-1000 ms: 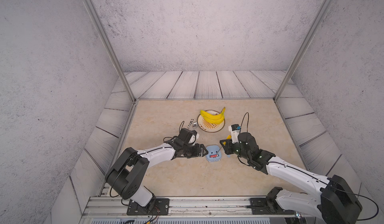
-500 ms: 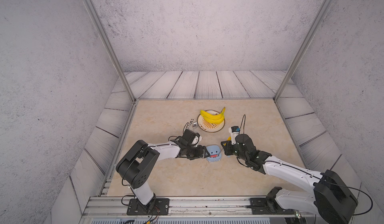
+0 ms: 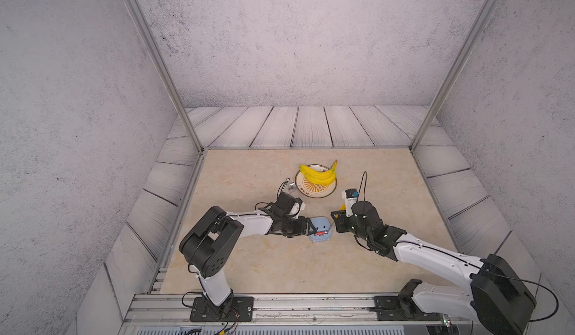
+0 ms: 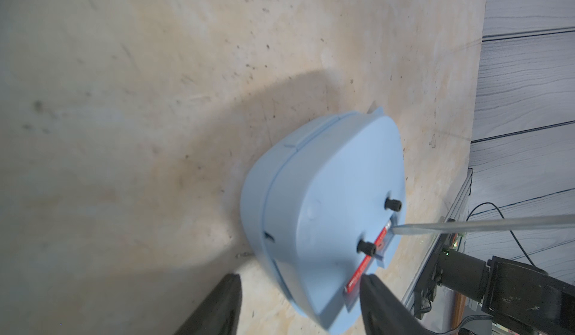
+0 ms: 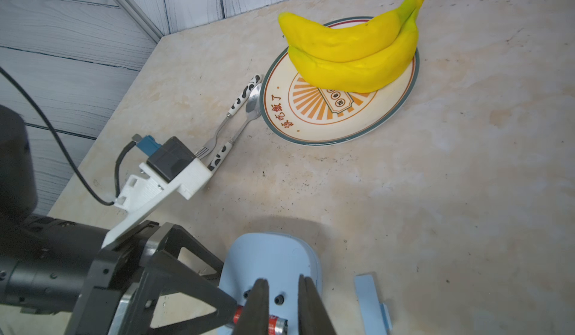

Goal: Remove the battery from the alarm
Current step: Release the battery from the alarm.

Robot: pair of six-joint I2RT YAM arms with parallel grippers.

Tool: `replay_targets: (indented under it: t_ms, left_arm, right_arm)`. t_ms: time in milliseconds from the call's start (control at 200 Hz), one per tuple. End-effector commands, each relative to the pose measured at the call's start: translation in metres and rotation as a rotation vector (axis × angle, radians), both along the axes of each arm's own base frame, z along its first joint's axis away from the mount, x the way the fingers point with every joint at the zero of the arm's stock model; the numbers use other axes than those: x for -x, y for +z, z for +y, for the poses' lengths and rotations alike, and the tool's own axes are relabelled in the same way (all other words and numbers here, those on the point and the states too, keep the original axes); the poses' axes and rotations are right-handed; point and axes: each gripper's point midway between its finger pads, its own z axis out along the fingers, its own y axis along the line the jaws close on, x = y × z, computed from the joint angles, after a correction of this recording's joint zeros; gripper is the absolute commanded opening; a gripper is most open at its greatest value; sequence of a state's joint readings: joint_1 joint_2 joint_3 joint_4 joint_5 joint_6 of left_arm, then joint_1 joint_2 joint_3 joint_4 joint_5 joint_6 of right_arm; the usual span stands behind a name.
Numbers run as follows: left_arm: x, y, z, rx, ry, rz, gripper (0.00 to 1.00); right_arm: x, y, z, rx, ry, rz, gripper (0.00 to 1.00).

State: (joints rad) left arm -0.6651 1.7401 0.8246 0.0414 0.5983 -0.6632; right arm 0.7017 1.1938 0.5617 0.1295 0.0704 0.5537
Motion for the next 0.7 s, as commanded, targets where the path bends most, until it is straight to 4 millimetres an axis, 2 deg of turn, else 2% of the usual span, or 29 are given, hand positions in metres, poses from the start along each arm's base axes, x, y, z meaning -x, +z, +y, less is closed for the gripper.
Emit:
replay_targets:
  t_ms: [0,185,405,545,696]
  left_arm:
    - [0.011,-0.018,0.005,-0.054,-0.023,0.04,0.65]
    - [0.015,-0.024,0.008,-0.07,-0.033,0.057,0.6]
    - [0.023,-0.027,0.008,-0.062,-0.049,0.07,0.6]
    - [0.028,-0.027,0.007,-0.056,-0.064,0.077,0.6]
    - [0.033,-0.031,0.008,-0.064,-0.071,0.082,0.55]
  right_arm:
    - [-0.002,-0.003,-0.011,0.062,-0.023,-0.016,0.0]
    - [-0.002,-0.001,-0.01,0.06,-0.018,-0.029,0.0]
    - [0.0,-0.013,-0.011,0.07,-0.017,0.001,0.0]
    - [0.003,-0.019,-0.007,0.033,-0.015,0.022,0.0]
    - [0.003,-0.021,0.0,-0.031,-0.019,0.043,0.0]
